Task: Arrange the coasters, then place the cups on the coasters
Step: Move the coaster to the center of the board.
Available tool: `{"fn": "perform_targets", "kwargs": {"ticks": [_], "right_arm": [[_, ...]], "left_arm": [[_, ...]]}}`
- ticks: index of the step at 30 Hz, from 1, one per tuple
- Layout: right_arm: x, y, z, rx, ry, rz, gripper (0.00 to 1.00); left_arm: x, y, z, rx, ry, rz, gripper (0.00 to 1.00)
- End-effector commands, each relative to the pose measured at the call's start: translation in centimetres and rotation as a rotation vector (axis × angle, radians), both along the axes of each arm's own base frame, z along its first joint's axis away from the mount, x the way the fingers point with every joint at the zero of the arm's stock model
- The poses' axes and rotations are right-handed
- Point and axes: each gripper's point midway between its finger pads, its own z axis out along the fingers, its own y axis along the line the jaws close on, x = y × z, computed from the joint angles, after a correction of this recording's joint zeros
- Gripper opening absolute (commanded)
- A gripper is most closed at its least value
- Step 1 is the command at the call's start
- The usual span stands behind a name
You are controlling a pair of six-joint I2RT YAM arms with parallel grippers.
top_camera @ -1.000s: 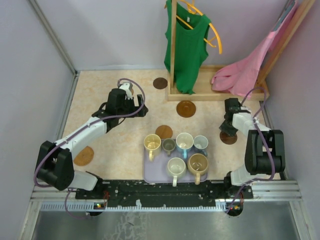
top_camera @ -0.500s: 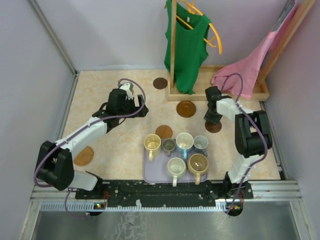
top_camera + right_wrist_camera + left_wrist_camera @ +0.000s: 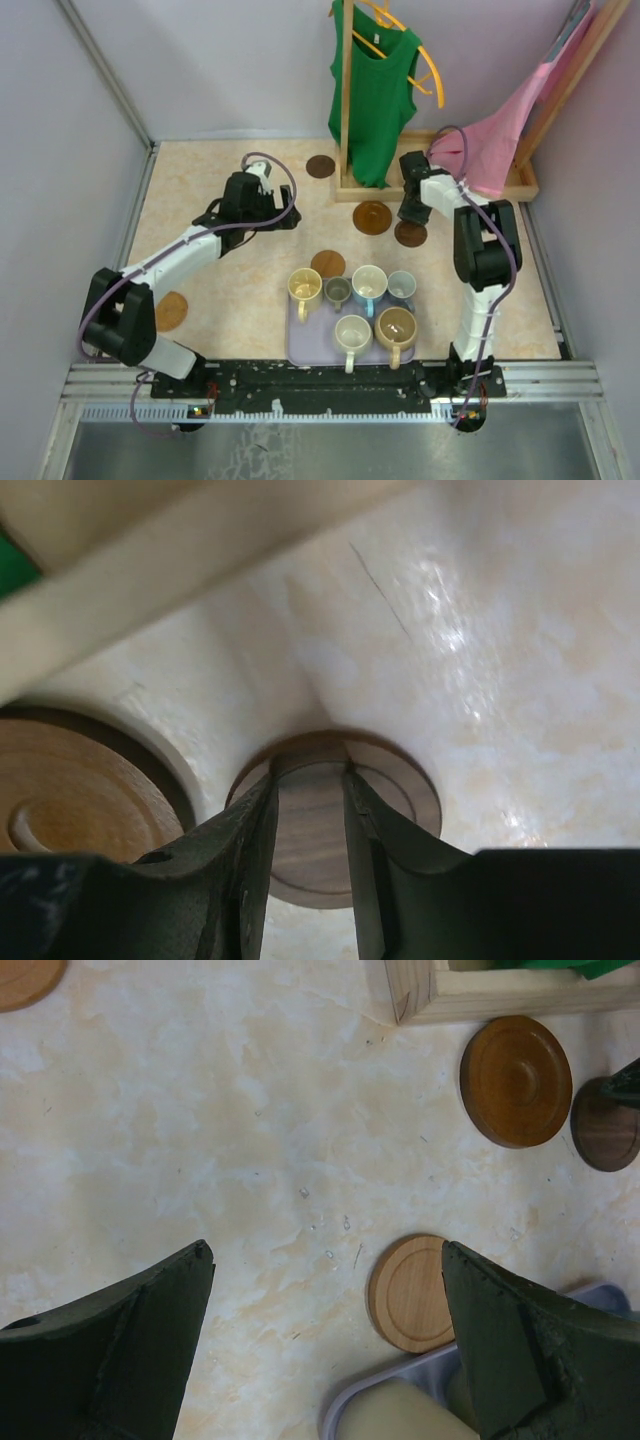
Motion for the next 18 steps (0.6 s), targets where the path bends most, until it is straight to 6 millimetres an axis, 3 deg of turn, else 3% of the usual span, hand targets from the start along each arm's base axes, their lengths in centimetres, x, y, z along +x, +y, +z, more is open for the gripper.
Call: {"fn": "perform_targets", "kwargs": {"ticks": [1,10,18], "right_arm": [[3.4,1.6,-0.7,0.024,-0.037,0.062,0.34],[4.7,4.7,-0.9,0.090,-0.054,0.070,0.33],[3.1,7.6,-1.9,0.071,-0.019,0.121,0.32]], "left_arm": [[1.2,-1.1,1.6,-0.031,-0.026,0.012,1.00],[1.8,-1.2,2.4,-0.023,-0.042,0.022,1.00],[2.1,-1.3,2.4,0.011,-0.047,-0.007,1.00]]}}
